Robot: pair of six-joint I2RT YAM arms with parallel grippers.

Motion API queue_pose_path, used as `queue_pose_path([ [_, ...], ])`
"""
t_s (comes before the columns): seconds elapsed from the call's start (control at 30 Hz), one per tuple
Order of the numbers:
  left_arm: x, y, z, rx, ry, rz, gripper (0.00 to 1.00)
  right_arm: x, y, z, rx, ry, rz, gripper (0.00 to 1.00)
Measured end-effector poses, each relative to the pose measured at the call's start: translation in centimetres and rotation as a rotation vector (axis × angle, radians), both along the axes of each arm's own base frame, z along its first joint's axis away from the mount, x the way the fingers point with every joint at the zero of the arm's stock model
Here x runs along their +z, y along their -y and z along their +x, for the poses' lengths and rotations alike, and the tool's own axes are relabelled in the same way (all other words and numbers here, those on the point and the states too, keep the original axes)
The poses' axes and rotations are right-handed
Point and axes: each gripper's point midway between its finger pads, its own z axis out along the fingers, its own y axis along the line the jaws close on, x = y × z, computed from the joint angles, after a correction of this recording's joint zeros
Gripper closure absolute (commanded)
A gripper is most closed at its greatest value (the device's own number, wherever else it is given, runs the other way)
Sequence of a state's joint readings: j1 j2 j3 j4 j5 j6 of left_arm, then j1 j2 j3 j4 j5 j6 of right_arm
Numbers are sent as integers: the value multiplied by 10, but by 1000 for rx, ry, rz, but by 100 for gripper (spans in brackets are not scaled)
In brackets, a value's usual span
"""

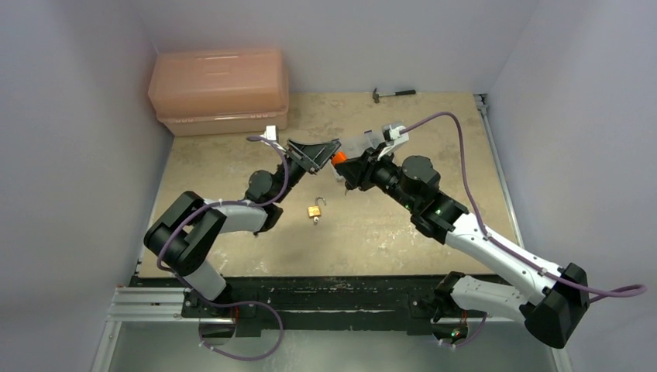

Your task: Unlock with the key

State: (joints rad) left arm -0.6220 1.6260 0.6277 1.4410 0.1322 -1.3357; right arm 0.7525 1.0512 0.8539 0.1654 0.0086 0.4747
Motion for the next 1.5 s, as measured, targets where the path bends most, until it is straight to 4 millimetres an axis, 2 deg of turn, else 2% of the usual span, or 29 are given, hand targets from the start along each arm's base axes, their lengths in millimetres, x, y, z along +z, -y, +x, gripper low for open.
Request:
queue_pose_path([
  [0.37,-7,8,18,20,-123,64,93,-2,8,14,-40,105,-161,100],
  [0.6,-31,11,31,47,-234,136,97,-17,12,26,-65,148,-278,100],
  [1.03,-51,22,40,35,-358,239,92,-28,15,29,-117,248,-464,100],
  [1.1,-54,24,40,27,-368,250,84,-30,17,29,-126,255,-488,100],
  [1.23,-57,26,39,13,-375,261,55,-32,19,28,-132,264,-521,100],
  [1.3,-57,27,38,7,-367,267,45,-33,20,28,-131,265,-532,100],
  [1.43,-61,27,38,13,-337,303,19,-25,24,25,-140,274,-511,100],
  [1.5,-60,26,39,23,-310,321,11,-20,27,21,-146,273,-486,100],
])
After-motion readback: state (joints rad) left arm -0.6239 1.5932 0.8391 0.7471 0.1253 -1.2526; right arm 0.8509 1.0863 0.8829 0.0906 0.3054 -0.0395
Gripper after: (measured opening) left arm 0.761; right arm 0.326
